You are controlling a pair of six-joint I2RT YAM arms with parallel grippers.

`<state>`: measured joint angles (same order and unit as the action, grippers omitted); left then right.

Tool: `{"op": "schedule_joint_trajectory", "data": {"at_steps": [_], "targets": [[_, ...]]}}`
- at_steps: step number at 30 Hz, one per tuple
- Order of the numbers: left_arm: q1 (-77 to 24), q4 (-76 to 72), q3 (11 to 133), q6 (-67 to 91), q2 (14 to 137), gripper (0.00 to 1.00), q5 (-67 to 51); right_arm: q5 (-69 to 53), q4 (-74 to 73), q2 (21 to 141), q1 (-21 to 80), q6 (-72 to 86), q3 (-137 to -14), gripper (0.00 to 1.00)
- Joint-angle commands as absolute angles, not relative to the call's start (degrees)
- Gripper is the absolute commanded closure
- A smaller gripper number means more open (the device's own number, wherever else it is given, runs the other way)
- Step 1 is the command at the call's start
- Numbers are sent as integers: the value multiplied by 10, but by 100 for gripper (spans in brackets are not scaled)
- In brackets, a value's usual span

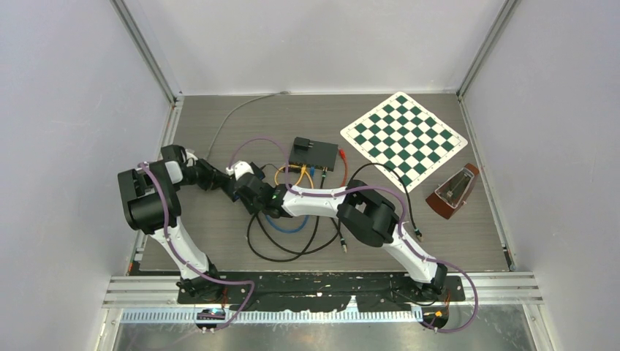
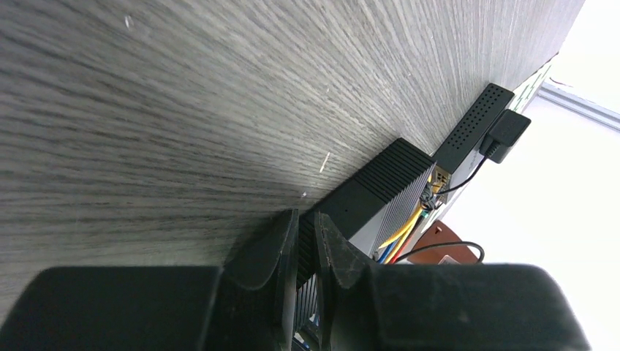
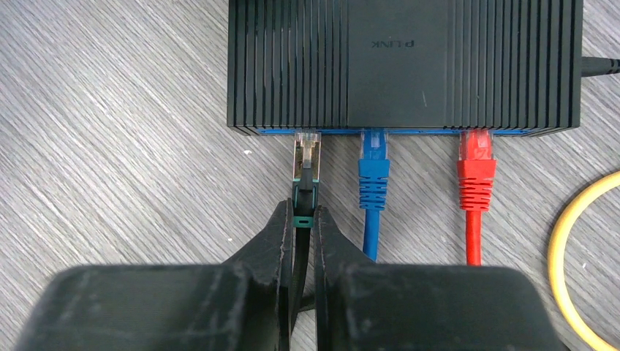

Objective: Insert the plug into the switch port
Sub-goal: Insert the connector into the switch port.

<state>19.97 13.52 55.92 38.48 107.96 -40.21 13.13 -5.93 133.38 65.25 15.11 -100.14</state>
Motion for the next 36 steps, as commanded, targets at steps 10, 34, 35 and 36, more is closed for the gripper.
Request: {"op": "schedule_joint_trajectory", "data": {"at_steps": [10,34,35,36], "targets": [[183,157,518,357,1034,85,-414,180,-53,1327,652,97,-1073,95],[150,146,476,376,1008,91,-452,190,-28,1323,638,81,-1069,95],[148,146,472,378,1008,91,-454,192,-23,1323,637,83,-1068,95],[148,143,467,381,1006,92,-455,199,-21,1322,637,84,-1069,95]]}}
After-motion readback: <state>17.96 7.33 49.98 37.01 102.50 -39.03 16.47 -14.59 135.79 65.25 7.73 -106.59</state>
